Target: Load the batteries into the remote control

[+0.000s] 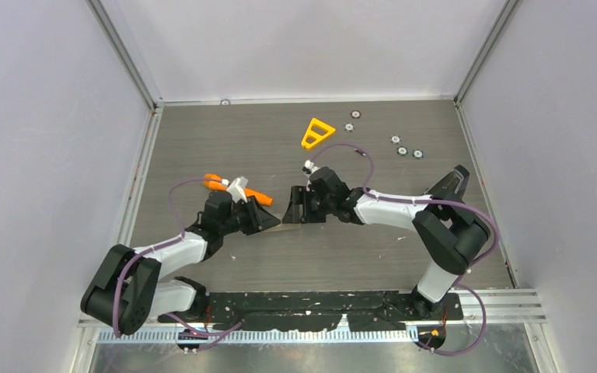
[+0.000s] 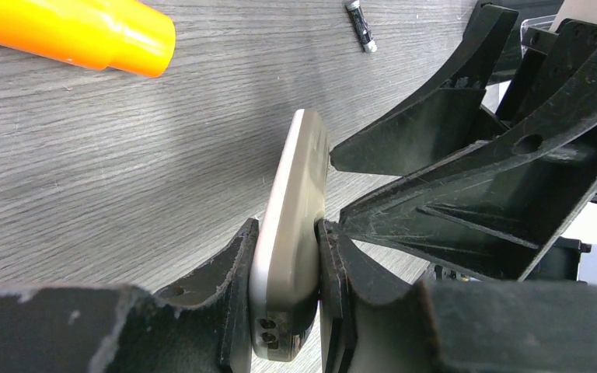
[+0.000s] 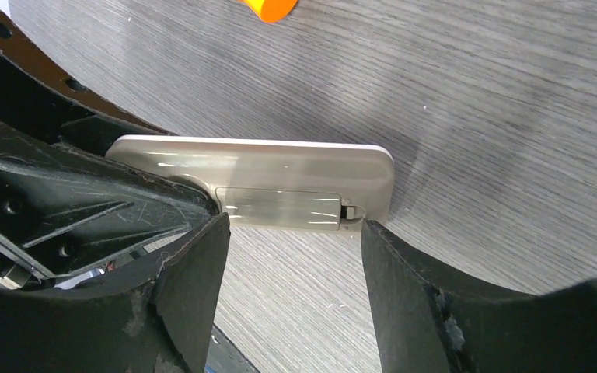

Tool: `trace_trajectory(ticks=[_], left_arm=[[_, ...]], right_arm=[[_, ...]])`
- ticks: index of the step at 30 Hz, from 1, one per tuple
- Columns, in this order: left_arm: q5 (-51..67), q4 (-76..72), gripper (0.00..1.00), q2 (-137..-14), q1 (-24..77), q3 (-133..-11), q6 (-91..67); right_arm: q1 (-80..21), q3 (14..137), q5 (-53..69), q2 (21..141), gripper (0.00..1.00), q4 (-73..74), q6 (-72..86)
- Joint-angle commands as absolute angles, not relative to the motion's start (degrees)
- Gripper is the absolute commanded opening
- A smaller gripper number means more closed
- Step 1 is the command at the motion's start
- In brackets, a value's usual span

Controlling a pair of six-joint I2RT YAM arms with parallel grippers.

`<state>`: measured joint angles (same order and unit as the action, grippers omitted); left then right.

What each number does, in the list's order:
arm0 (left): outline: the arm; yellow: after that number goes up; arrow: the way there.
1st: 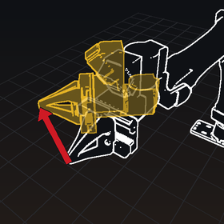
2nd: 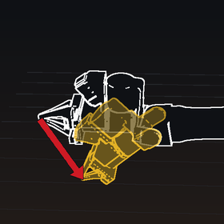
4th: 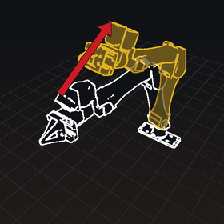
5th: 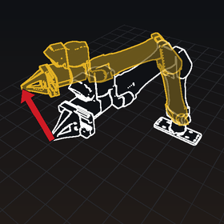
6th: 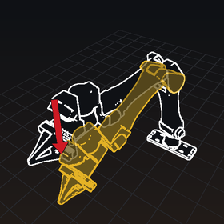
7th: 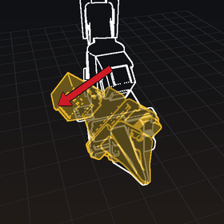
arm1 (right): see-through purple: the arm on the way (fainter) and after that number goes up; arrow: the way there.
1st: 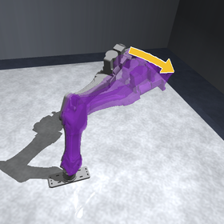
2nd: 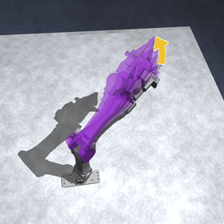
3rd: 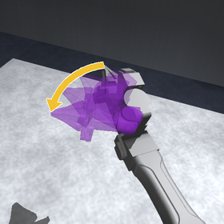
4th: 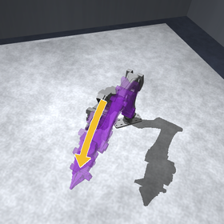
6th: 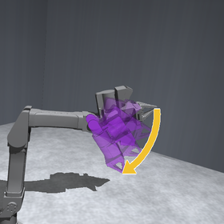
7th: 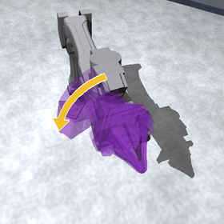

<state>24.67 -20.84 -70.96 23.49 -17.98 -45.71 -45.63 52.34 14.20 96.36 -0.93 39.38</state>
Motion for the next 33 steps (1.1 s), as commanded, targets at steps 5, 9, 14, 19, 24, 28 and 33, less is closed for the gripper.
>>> trace_trajectory(ticks=[5, 9, 14, 19, 24, 28, 33], left_arm=[[19.6, -8.9, 0.00, -73.3, 23.5, -14.6, -39.8], [19.9, -9.3, 0.00, -73.5, 23.5, -14.5, -39.5], [20.0, -9.4, 0.00, -73.4, 23.5, -14.3, -39.4], [20.0, -9.5, 0.00, -73.5, 23.5, -14.3, -39.4], [19.8, -9.6, 0.00, -73.3, 23.5, -14.1, -39.2], [19.9, -9.7, 0.00, -73.6, 23.5, -14.2, -39.2], [19.8, -9.7, 0.00, -73.5, 23.5, -14.0, -39.2]], right_arm=[[-45.5, 54.7, 14.9, 97.8, 0.69, -2.7, 38.8], [-45.5, 55.1, 15.1, 98.4, 0.69, -2.9, 38.5], [-45.5, 55.8, 15.4, 98.9, 0.60, -2.4, 37.9], [-45.5, 56.2, 15.5, 99.3, 0.55, -1.4, 37.6], [-45.6, 56.4, 15.6, 99.5, 0.54, -1.2, 37.6], [-45.6, 57.3, 14.8, 99.5, 0.49, -0.4, 37.0], [-45.6, 57.9, 14.1, 100.0, 0.46, 2.3, 36.7]])
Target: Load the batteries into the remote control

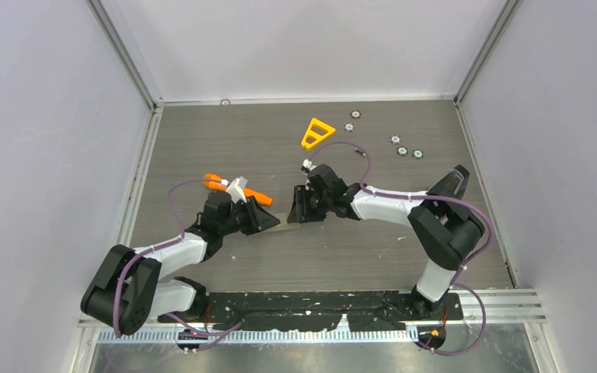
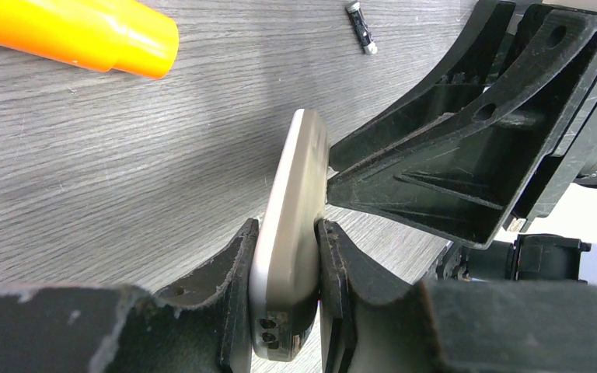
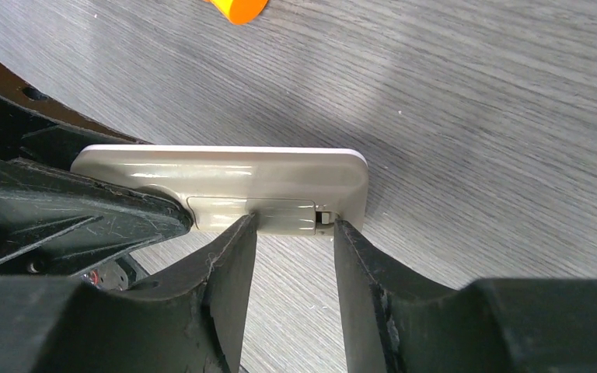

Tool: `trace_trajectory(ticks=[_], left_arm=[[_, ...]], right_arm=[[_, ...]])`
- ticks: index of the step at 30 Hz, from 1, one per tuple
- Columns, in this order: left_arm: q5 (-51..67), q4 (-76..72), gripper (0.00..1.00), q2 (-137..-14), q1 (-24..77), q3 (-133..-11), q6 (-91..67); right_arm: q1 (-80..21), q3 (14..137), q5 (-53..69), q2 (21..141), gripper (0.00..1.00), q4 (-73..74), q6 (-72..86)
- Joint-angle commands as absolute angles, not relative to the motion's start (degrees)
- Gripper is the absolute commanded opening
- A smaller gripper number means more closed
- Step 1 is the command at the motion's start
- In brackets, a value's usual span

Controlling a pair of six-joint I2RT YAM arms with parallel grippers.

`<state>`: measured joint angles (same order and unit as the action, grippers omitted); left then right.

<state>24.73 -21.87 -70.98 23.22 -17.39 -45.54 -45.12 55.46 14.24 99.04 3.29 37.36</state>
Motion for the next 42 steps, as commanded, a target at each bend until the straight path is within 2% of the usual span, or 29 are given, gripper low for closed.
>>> trace_trajectory(ticks=[1, 16, 26, 42], left_arm=[[19.8, -9.7, 0.00, -73.5, 23.5, -14.1, -39.2], [20.6, -10.7, 0.00, -73.3, 23.5, -13.7, -38.7], [24.3, -13.9, 0.00, -74.5, 24.2, -13.7, -37.4], [26.6, -16.7, 0.00, -75.3, 25.0, -13.6, -37.7]], right_arm=[[-45.6, 57.9, 14.0, 100.0, 0.46, 2.4, 36.7], [-45.6, 58.6, 14.5, 101.2, 0.44, 2.8, 36.1], [-45.6, 61.5, 19.6, 102.6, 0.46, 3.0, 32.6], [-45.6, 62.9, 21.3, 105.0, 0.31, 3.2, 33.0]])
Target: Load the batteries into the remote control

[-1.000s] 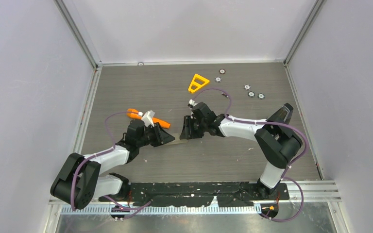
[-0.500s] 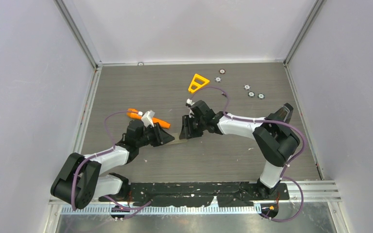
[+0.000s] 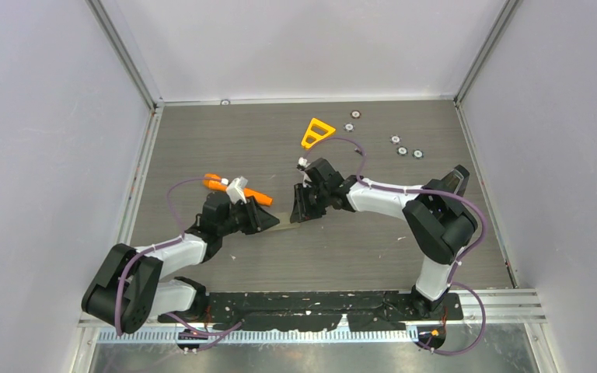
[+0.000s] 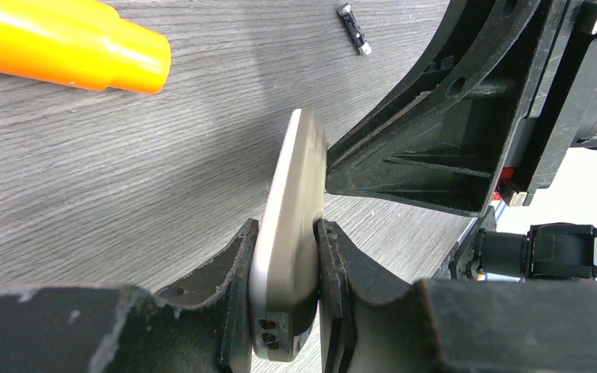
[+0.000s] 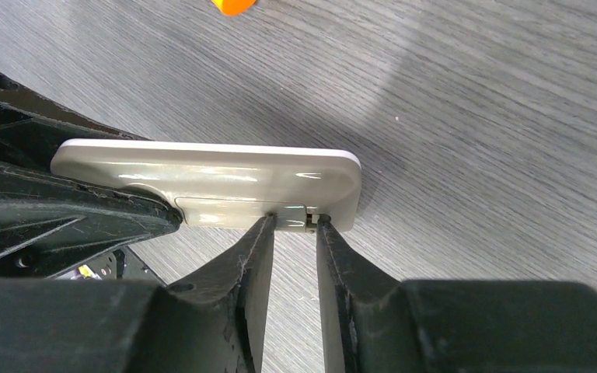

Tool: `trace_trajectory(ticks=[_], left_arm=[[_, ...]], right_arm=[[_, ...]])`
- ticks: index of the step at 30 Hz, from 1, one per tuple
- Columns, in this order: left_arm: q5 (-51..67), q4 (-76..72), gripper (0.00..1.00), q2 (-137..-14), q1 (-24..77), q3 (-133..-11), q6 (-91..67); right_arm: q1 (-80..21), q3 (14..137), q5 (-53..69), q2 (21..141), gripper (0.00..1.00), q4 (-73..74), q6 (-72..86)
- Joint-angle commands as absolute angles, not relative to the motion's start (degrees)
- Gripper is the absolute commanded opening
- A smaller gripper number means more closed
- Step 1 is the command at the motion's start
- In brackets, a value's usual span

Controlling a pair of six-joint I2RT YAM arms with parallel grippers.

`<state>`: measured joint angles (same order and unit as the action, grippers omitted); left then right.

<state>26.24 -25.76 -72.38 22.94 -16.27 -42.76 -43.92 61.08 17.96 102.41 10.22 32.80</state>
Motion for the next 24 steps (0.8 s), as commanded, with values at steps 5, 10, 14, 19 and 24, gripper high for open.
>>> trace_trajectory(ticks=[5, 10, 14, 19, 24], left_arm=[[26.7, -16.8, 0.00, -75.3, 25.0, -13.5, -37.6], [27.9, -17.5, 0.00, -76.6, 25.3, -13.9, -38.1], [27.5, -16.9, 0.00, -76.6, 25.3, -14.2, -38.5], [24.2, -12.2, 0.00, -75.6, 25.3, -15.4, -38.8], [21.1, -7.5, 0.00, -75.2, 25.3, -16.9, -39.0]], right_arm=[[-45.6, 60.5, 23.9, 103.9, 0.25, -2.9, 32.9], [-45.6, 60.1, 27.7, 104.1, 0.19, -7.3, 32.2], [-45.6, 59.8, 29.4, 104.1, 0.19, -8.2, 31.5], [-45.6, 57.2, 30.9, 102.2, 0.19, -11.5, 31.4], [-45.6, 54.9, 33.2, 99.6, 0.20, -15.6, 31.0]])
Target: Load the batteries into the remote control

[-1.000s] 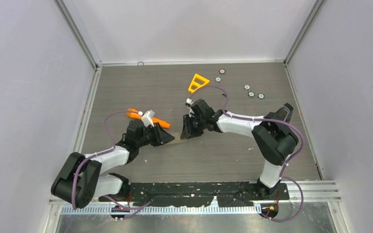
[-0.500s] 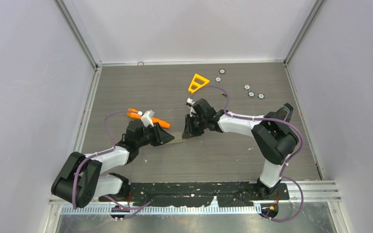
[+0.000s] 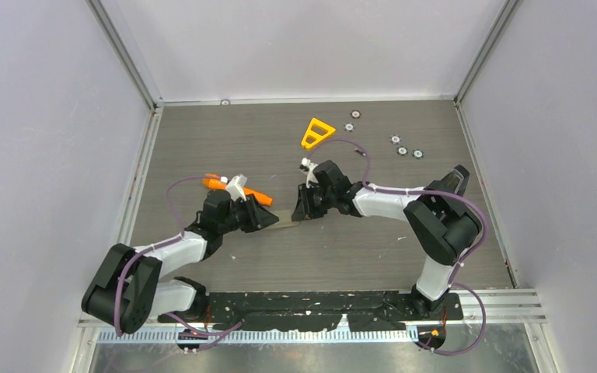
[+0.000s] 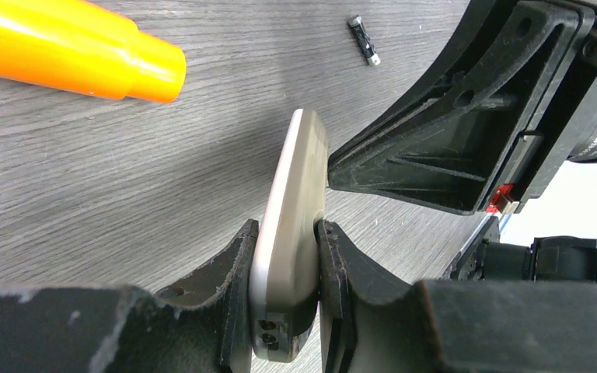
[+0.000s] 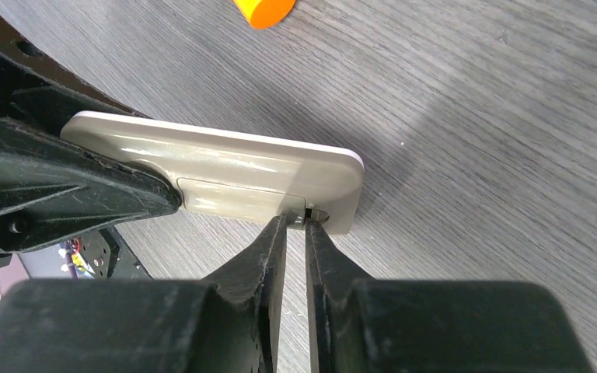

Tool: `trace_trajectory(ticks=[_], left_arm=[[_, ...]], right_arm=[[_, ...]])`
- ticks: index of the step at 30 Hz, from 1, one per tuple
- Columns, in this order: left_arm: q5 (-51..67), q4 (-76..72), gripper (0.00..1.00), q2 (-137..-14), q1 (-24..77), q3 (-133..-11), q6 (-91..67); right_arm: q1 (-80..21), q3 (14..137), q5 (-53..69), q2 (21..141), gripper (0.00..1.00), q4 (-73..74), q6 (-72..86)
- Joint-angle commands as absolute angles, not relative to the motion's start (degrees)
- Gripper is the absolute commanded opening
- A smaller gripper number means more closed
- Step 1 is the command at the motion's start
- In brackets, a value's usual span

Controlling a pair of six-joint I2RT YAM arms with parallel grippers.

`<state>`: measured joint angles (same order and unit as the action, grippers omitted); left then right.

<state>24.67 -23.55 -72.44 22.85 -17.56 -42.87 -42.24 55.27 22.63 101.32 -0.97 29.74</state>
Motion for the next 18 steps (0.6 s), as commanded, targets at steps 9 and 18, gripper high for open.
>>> trace_trajectory(ticks=[9, 18], left_arm=[[18.2, -4.1, 0.00, -76.9, 25.3, -17.7, -39.4], [18.1, -4.2, 0.00, -76.9, 25.2, -17.7, -39.6]], right_arm=[[-44.7, 51.0, 32.8, 94.7, 0.20, -19.2, 31.9], [-43.2, 50.0, 26.6, 91.5, 0.20, -14.6, 31.3]])
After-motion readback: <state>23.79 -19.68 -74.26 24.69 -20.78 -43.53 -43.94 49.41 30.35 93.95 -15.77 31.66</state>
